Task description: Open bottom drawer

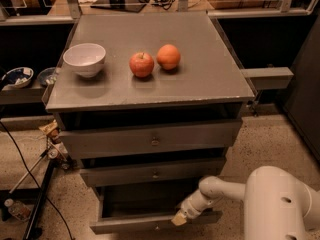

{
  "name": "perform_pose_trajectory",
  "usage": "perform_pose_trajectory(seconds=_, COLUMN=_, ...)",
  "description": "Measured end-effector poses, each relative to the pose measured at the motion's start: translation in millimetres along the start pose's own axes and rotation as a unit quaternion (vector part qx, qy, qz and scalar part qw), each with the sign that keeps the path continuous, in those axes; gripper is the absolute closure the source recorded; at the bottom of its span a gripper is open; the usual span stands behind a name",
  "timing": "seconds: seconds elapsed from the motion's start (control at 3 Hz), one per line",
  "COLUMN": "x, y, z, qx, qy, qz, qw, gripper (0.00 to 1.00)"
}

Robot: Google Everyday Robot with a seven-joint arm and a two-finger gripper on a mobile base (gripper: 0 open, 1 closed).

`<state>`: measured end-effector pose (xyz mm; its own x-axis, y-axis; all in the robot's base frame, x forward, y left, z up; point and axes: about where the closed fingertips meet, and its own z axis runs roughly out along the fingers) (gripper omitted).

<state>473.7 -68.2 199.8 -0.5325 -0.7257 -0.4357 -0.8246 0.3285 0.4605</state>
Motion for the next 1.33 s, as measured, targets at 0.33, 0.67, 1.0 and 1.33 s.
perform_pose_trajectory(seconds=0.33, x=0.0, y=0.0, z=0.0, qx=0.0, qy=0.0, qz=0.0, qw=1.0, gripper=0.42)
perform_pose_trajectory(seconds=0.67, x=0.0, y=0.0, z=0.1, qx=0.0, qy=0.0, qz=0.0, qw=1.0, gripper=0.19)
perform_pose_trajectory(seconds=1.0, x=0.0, y=0.1, z=0.1, qx=0.0, qy=0.0, qz=0.0, qw=1.0, gripper=0.0)
perform_pose_trajectory(seconds=1.33, x=0.0, y=0.1, z=0.1, qx=0.0, qy=0.0, qz=0.0, qw=1.0, gripper=0.0)
